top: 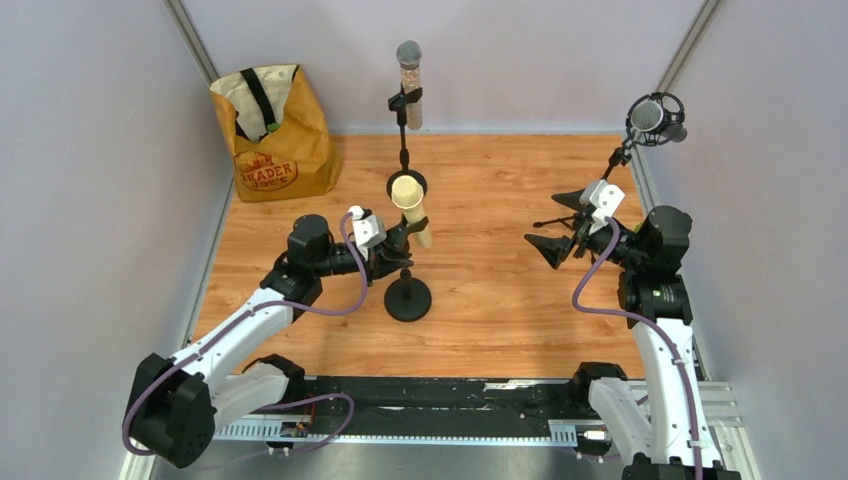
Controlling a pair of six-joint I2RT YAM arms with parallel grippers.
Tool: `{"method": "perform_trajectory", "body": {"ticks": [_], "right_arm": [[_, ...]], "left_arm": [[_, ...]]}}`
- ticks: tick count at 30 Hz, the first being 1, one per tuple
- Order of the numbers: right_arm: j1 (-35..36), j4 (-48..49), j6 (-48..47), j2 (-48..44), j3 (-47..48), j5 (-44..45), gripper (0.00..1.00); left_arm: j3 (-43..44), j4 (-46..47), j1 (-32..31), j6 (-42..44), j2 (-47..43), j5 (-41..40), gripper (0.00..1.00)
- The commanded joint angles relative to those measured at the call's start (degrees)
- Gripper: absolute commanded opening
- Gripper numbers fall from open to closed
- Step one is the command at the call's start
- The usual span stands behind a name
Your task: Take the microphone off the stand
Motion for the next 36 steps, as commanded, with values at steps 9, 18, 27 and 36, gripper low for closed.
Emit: {"method": "perform_trajectory", "body": {"ticks": [9, 18, 27, 36], "right_arm": [[0.3, 1.1, -1.7, -0.6, -0.2, -0.1, 1.00], [-0.1, 1.1, -1.6, -0.5, -0.3, -0.2, 1.00], [-0.2, 1.1, -1.9, -0.4, -0.4, -0.2, 1.00], [-0.2, 1.1, -2.2, -0.3, -0.6, -0.6, 1.00]], "left_arm": [[0.3, 7.9, -0.1, 4.4, 0.3, 9.5, 0.00], [4.6, 14.4, 0.0, 3.3, 7.6, 25.9, 0.00], [11.8, 1.4, 0.1, 15.4, 14.7, 28.0, 0.03], [10.7, -2.3, 0.0, 16.5, 11.7, 20.8, 0.75]]}}
